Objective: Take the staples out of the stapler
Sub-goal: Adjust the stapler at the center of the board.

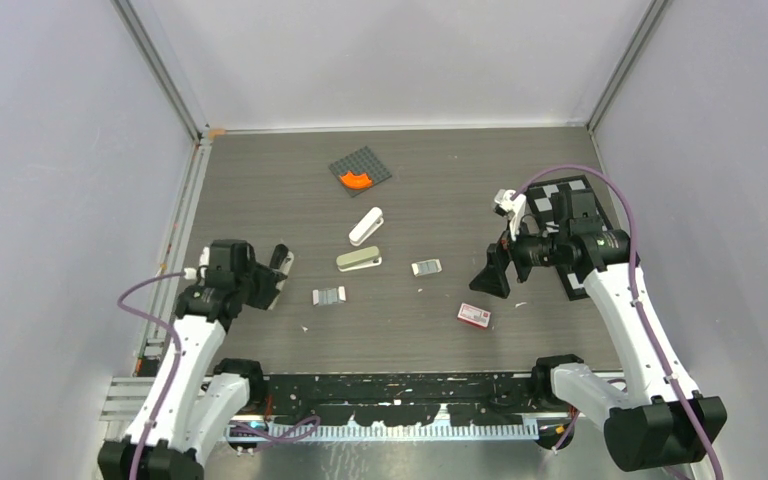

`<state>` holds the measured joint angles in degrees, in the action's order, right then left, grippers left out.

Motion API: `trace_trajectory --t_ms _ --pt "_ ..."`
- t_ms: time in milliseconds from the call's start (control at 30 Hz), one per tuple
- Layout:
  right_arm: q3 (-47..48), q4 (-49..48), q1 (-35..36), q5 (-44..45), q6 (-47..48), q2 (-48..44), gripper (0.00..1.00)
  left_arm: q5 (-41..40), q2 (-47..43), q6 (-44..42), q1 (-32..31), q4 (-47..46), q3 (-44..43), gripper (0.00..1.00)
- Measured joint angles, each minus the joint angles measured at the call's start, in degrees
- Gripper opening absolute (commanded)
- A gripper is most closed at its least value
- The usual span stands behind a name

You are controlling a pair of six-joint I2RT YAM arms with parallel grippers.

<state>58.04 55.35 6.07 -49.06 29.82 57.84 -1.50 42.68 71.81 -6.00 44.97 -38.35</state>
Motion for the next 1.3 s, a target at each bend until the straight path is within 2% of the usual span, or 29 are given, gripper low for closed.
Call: trace_trajectory --t_ms 167,267,467,667,833,1133,1300 --pt "0.0 0.0 0.35 -0.11 0.02 0.0 1.0 -0.04 9.35 4.42 0.0 -2.99 6.36 0.12" --pt "0.0 0.0 0.37 -0.11 0.02 0.0 1.0 -0.11 13.03 5.9 0.0 -4.59 7.67 0.05" --pt "0.0 0.0 0.63 -0.11 0.02 0.04 1.0 -2.99 18.84 7.74 0.83 -8.57 7.85 0.04" --pt "0.0 0.02 0.63 -0.09 0.04 0.04 1.0 -4.39 28.72 7.52 4.61 -12.31 5.57 0.05" --pt "0.0 0.02 0.63 -0.11 0.04 0.04 1.0 -4.66 33.16 6.69 9.01 -15.8 2.95 0.06" --pt "0.0 0.04 0.74 -0.11 0.07 0.42 1.0 -6.47 41.99 0.52 15.67 -20.11 -3.96 0.09" --pt "0.0 0.11 0.74 -0.11 0.2 0.42 1.0 -4.37 49.03 -3.98 19.47 -25.46 -9.68 0.13"
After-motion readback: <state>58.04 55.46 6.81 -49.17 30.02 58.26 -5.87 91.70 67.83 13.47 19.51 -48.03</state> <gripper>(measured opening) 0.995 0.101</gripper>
